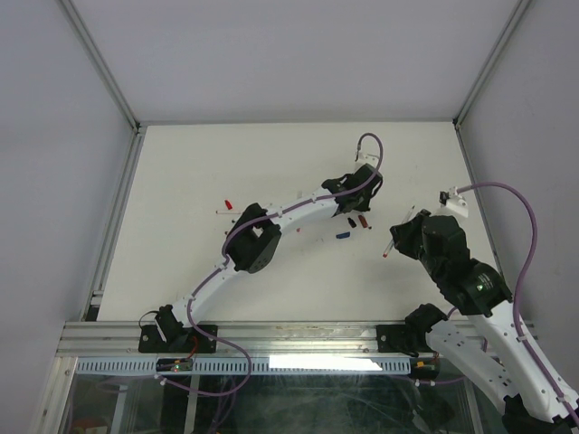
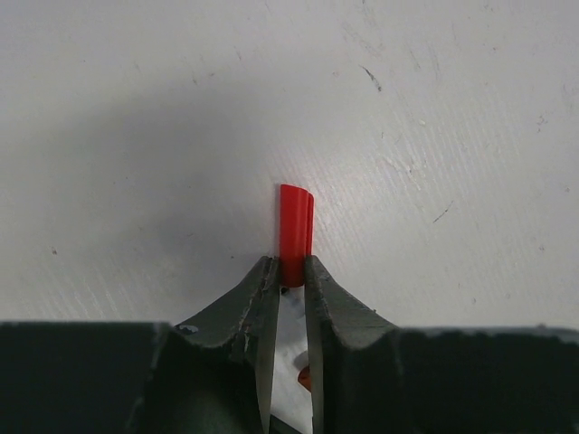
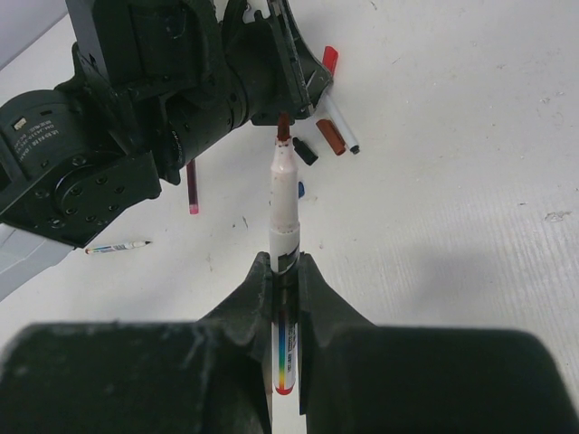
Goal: Insert the pens into the pen caps
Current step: Pick up the pen cap from the center of the board.
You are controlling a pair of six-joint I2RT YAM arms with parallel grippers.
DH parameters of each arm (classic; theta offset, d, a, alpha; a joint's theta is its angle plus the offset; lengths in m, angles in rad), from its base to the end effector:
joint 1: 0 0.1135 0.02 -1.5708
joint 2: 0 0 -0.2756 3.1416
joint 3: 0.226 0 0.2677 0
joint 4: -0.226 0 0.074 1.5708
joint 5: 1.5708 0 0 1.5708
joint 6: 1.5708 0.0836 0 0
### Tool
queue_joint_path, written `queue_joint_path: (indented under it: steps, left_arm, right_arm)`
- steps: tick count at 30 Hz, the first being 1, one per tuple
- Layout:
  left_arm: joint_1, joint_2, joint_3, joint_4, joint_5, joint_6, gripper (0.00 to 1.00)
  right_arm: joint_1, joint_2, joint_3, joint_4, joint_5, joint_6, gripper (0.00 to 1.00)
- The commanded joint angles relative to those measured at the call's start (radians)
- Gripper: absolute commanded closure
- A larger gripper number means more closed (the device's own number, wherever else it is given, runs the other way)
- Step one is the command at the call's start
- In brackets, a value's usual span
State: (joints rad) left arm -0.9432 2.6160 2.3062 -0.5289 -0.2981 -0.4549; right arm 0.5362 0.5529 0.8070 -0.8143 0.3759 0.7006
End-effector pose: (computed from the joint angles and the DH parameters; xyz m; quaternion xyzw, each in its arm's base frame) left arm 0.3887 -0.4939 0.1149 0.1716 0.9089 -0.1216 0.3602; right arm 0.1459 0.0510 0.3012 0.1607 0.8493 0.1425 0.4823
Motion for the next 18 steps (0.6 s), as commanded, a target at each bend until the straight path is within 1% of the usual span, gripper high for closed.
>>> queue_joint_path:
  steps: [1, 6, 9, 15, 18]
  left_arm:
    - [0.036, -0.001, -0.056, -0.065, 0.014, 0.019, 0.83]
    - [0.073, -0.024, -0.072, -0.063, 0.042, 0.064, 0.85]
    - [0.094, -0.063, -0.112, -0.057, 0.032, 0.089, 0.86]
    - [0.129, -0.198, -0.262, -0.001, 0.051, 0.147, 0.87]
    - [0.128, -0.284, -0.375, 0.020, 0.073, 0.170, 0.88]
  right_arm:
    - [-0.002, -0.013, 0.009, 0.027, -0.003, -0.009, 1.00]
    - [-0.001, -0.012, 0.011, 0.024, -0.004, -0.006, 1.00]
    - [-0.002, -0.008, 0.012, 0.025, -0.006, -0.006, 1.00]
    - [-0.002, 0.006, 0.005, 0.036, -0.024, 0.000, 1.00]
    - [-0.002, 0.012, 0.004, 0.043, -0.028, 0.003, 1.00]
